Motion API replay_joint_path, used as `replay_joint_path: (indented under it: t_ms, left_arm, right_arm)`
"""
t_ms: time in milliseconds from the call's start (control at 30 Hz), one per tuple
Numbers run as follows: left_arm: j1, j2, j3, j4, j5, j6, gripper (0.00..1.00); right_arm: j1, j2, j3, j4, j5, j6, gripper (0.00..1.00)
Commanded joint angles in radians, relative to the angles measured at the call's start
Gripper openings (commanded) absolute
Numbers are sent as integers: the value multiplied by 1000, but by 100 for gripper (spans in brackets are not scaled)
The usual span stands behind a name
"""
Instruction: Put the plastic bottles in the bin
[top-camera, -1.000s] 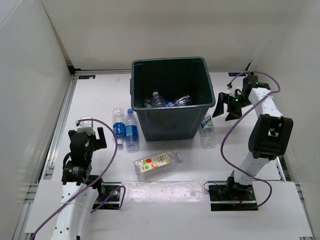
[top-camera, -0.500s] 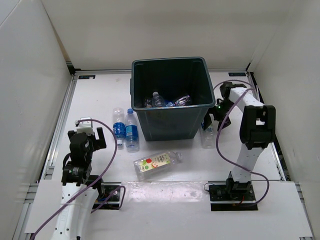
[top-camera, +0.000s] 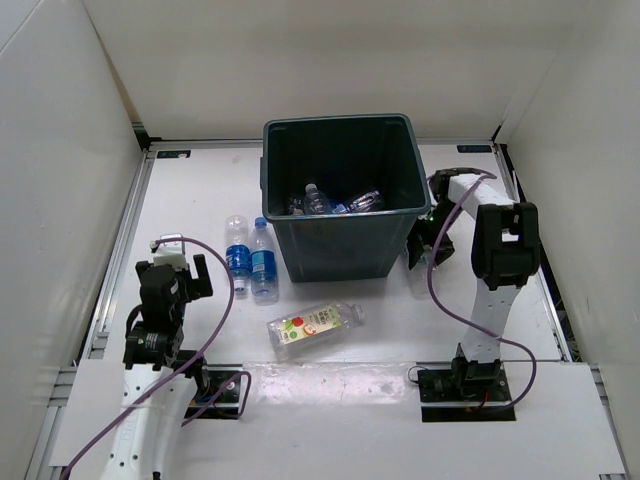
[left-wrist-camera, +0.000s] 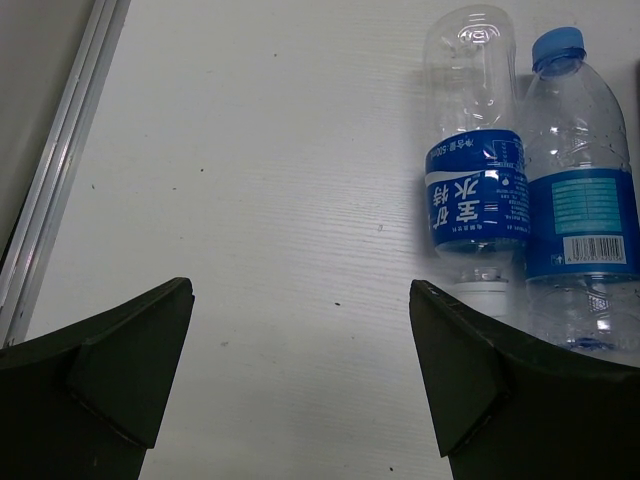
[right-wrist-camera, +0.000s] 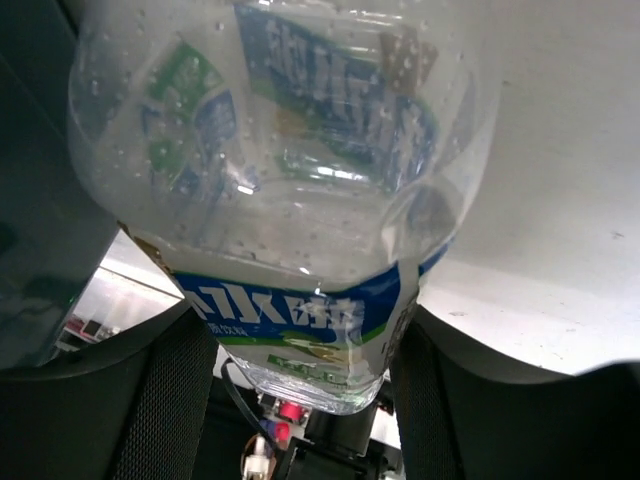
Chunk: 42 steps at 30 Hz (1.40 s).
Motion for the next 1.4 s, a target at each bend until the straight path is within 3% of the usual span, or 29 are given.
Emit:
replay_joint_path:
  t_ms: [0, 200, 300, 400, 533, 700, 867, 967, 1000, 1067, 1167, 1367]
  left_arm:
    - [-2, 11, 39, -2, -4, -6, 100]
    - [-3, 15, 36, -2, 0, -8, 100]
    - [-3, 18, 38, -1, 3, -9, 100]
    - [-3, 21, 36, 2, 8, -8, 100]
    - [-2, 27, 42, 4, 15, -8, 100]
    - [-2, 25, 39, 6, 19, -9, 100]
    - [-3, 27, 41, 9, 19, -8, 100]
    - [-2, 27, 41, 4, 20, -8, 100]
    - [-2, 27, 42, 6, 20, -8, 100]
    - [-3, 24, 39, 6, 19, -8, 100]
    - [-2, 18, 36, 9, 14, -9, 100]
    - [-2, 19, 39, 7, 12, -11, 100]
  right_arm:
    - [-14, -60, 23, -32, 10, 0, 39]
    - [-32, -143, 84, -42, 50, 14, 31]
    - [-54, -181, 171, -31, 154, 30, 11]
    - [-77, -235, 246, -6, 178, 49, 0]
    - [-126, -314, 375, 52, 130, 106, 0]
    - [-167, -381, 555, 194, 121, 300, 0]
    - [-183, -405, 652, 386, -126, 520, 0]
    - [-60, -428, 704, 466, -119, 451, 0]
    - [31, -437, 693, 483, -114, 340, 0]
    - [116, -469, 672, 535, -106, 272, 4]
    - [198, -515, 549, 580, -158, 193, 15]
    - [293, -517, 518, 523, -212, 80, 24]
